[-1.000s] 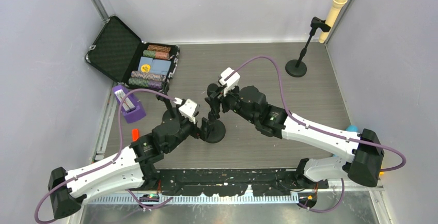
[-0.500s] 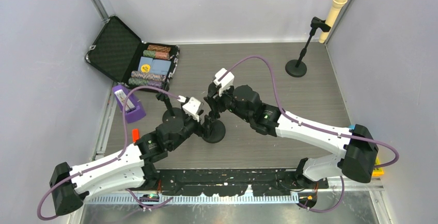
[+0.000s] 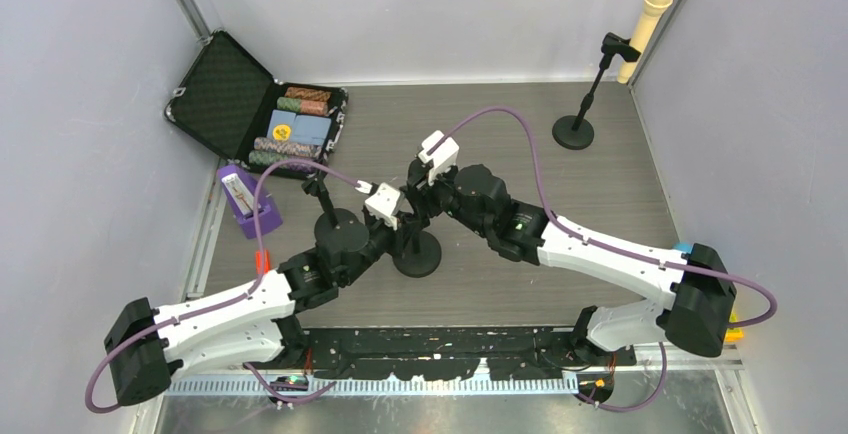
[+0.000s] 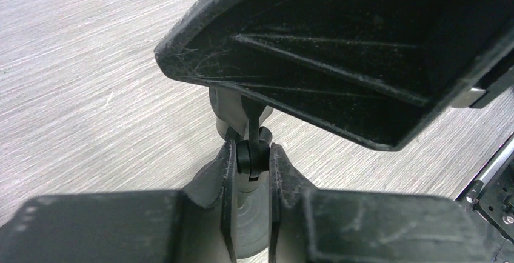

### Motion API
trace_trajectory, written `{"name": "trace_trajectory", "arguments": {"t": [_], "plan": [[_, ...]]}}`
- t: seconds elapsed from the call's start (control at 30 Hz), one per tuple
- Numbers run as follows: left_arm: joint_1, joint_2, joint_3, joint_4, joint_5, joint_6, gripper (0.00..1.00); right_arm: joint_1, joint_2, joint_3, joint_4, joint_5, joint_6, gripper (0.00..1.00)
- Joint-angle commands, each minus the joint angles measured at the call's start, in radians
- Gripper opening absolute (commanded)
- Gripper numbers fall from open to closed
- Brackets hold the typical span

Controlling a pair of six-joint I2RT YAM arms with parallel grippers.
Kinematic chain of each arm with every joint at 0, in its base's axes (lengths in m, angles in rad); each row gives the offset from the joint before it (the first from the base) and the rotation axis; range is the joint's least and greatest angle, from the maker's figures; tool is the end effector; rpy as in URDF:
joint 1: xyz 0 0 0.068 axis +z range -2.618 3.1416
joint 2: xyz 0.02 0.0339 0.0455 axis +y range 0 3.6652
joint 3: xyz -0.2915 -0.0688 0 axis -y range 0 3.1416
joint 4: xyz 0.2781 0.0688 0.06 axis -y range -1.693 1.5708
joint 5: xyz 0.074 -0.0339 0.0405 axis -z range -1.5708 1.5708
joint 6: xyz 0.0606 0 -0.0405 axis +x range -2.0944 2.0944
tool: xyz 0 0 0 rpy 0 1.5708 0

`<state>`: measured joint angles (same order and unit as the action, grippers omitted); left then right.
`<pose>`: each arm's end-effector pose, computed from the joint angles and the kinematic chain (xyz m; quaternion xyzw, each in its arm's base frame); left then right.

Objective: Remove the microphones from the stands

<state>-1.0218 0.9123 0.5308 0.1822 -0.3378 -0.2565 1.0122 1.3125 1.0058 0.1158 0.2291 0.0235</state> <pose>0.1479 -0.2033 0.2702 0.1861 0.7475 -0.2680 0.5786 0.2021 0.2975 0.3433 -0.2995 0.7090 0.2364 0.5931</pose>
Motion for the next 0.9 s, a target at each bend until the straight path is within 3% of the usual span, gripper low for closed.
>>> {"name": "trace_trajectory", "arguments": {"t": [0.0, 0.27, 0.87], "plan": [[-0.006, 0.008, -0.006, 0.016, 0.025, -0.039, 0.04, 0.012, -0.078, 0.044, 0.068, -0.002, 0.060, 0.17], [-0.007, 0.040, 0.018, -0.114, 0.044, 0.026, 0.00, 0.012, -0.115, 0.097, 0.051, 0.004, 0.126, 0.13], [-0.007, 0.077, 0.028, -0.166, 0.029, 0.040, 0.00, 0.012, -0.099, 0.250, 0.032, 0.031, 0.103, 0.03]]}}
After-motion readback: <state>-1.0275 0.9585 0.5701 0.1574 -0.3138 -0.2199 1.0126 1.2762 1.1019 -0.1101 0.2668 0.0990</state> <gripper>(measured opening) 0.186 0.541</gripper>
